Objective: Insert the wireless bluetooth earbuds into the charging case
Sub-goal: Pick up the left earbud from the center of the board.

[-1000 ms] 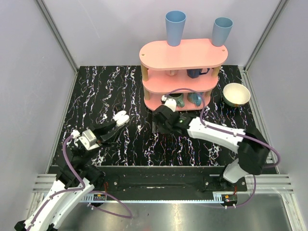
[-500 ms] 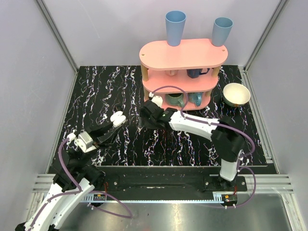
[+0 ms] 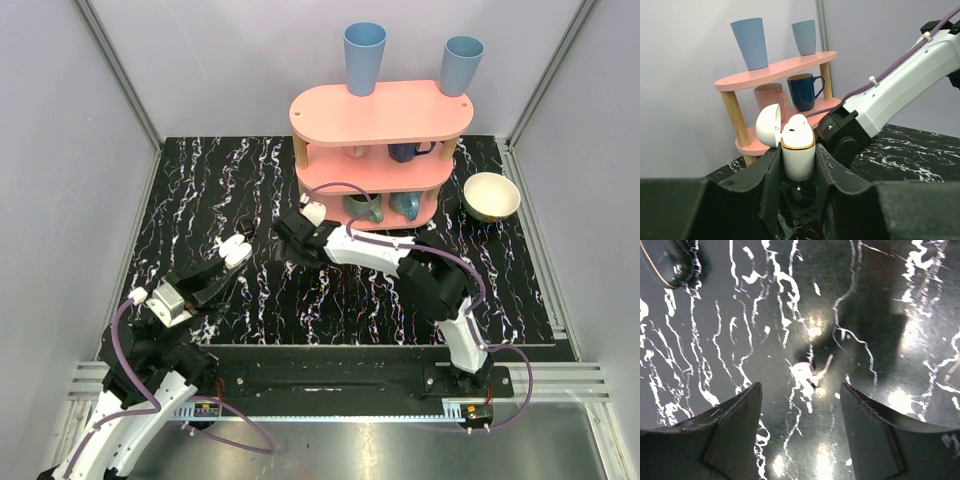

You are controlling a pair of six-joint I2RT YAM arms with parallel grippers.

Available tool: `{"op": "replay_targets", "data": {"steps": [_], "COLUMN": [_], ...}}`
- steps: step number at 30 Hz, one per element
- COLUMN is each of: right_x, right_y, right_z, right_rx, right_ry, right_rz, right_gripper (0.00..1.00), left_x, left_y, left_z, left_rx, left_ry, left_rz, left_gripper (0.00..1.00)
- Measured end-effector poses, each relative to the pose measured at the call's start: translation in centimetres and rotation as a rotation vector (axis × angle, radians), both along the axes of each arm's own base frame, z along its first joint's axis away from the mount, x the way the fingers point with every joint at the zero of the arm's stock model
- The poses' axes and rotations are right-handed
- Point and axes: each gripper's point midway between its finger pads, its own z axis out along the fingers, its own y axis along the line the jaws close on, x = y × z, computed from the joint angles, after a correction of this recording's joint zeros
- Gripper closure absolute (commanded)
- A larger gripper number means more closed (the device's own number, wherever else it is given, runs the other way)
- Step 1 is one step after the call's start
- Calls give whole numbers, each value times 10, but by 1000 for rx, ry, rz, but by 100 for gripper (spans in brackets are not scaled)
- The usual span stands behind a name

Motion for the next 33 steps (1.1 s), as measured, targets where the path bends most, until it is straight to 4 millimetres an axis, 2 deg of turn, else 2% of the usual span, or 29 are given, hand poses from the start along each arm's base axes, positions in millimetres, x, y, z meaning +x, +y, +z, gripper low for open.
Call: {"op": "replay_targets", "data": {"steps": [6, 12, 19, 33], "right_x": [12, 12, 13, 14], "right_y": [18, 6, 9, 14], "right_z": [-3, -17, -20, -5], "right_rx": [-5, -97, -143, -155], "right_ry": [4, 20, 14, -2], "right_rz": [0, -22, -17, -13], "right_gripper": [35, 38, 39, 43], "left_x": [1, 1, 0, 3], "left_y": [3, 5, 6, 6], "left_z": [-4, -4, -4, -14], "left_rx": [9, 14, 19, 48], "left_ry": [9, 2, -8, 20], "left_rz": [19, 28, 33, 43], "left_gripper": [100, 100, 100, 100]}}
